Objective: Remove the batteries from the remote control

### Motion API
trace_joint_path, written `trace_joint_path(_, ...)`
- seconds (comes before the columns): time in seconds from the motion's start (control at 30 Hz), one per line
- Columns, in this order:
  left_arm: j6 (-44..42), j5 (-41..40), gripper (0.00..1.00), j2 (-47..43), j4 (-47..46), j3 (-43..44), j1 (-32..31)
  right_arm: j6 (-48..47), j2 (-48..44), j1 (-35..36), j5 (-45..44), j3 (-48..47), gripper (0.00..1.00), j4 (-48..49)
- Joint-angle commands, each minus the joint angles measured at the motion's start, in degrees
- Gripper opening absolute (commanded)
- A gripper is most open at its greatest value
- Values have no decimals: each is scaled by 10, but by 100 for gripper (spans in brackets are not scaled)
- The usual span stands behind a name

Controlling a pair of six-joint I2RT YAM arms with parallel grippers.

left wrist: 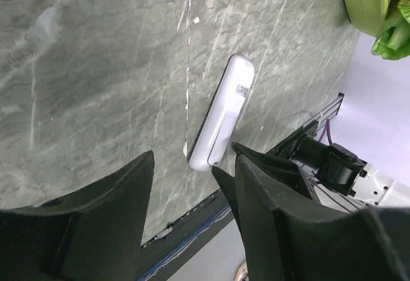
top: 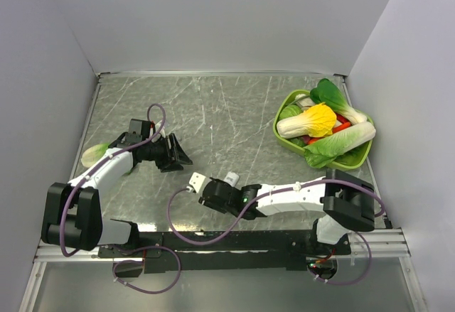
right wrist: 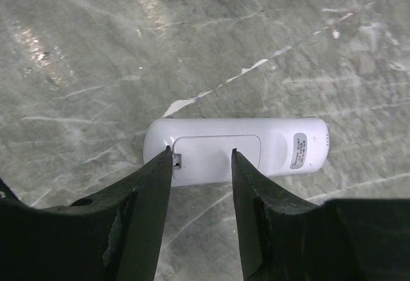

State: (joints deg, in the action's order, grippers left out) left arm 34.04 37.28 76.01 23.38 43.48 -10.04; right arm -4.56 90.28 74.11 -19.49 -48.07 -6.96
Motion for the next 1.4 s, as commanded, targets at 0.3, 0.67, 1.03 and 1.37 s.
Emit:
trace_joint_path(0.3,-8,3,58,2,-8,4,3,-34,1,23,-142,-19,38,7)
trace_joint_path(0.67,-7,2,58,-1,-7,4,3,-16,-26,23,-198,-9,37,11)
trace_joint_path(1.03,-9,2,59,-2,-5,5,3,250,-43,-29,-295,-61,37,-243)
trace_joint_path(1.37,-9,3,60,-3,-5,5,3,332,-159,-113,-205,-4,38,-261)
